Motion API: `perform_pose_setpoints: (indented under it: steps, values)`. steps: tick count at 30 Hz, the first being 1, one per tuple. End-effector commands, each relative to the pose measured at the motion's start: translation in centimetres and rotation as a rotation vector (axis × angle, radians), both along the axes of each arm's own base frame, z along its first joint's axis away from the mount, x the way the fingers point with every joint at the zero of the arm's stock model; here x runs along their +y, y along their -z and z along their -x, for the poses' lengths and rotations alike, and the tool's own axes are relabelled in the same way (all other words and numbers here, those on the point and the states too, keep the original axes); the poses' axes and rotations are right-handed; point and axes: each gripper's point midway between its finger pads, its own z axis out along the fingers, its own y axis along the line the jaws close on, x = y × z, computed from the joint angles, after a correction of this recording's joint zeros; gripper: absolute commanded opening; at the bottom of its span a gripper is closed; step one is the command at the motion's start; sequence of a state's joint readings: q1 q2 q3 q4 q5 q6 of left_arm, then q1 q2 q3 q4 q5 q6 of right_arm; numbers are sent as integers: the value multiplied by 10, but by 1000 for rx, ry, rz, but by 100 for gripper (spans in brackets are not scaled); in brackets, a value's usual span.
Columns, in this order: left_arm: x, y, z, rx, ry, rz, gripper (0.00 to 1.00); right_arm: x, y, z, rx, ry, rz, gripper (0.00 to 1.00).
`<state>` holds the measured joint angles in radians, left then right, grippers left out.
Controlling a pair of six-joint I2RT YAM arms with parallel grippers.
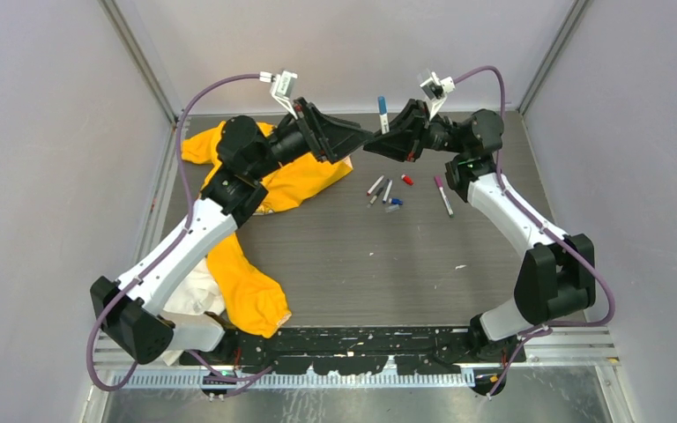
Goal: Insert the pens into the pen caps
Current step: Press the pen cap onto the pen.
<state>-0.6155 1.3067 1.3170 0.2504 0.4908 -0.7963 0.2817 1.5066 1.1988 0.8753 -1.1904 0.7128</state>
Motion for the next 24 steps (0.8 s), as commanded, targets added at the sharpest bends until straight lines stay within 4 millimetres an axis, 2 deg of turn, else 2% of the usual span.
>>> perform_pose_setpoints:
  steps: [1, 7, 11, 20, 24]
  values:
    - [15, -47, -1, -126, 0, 96, 69, -6, -25, 20, -71, 7, -40, 1]
    - [13, -71, -18, -120, 10, 136, 71, -7, -20, 22, 11, 14, -18, 1]
    - [8, -84, -22, -162, -27, 113, 72, -7, -17, 23, 48, 16, -7, 1]
    - [-18, -74, -31, -192, -131, 2, 70, -5, -15, 21, 71, 13, -3, 1]
    - [-25, -66, -41, -155, -165, -30, 62, -4, -15, 21, 75, 8, -3, 1]
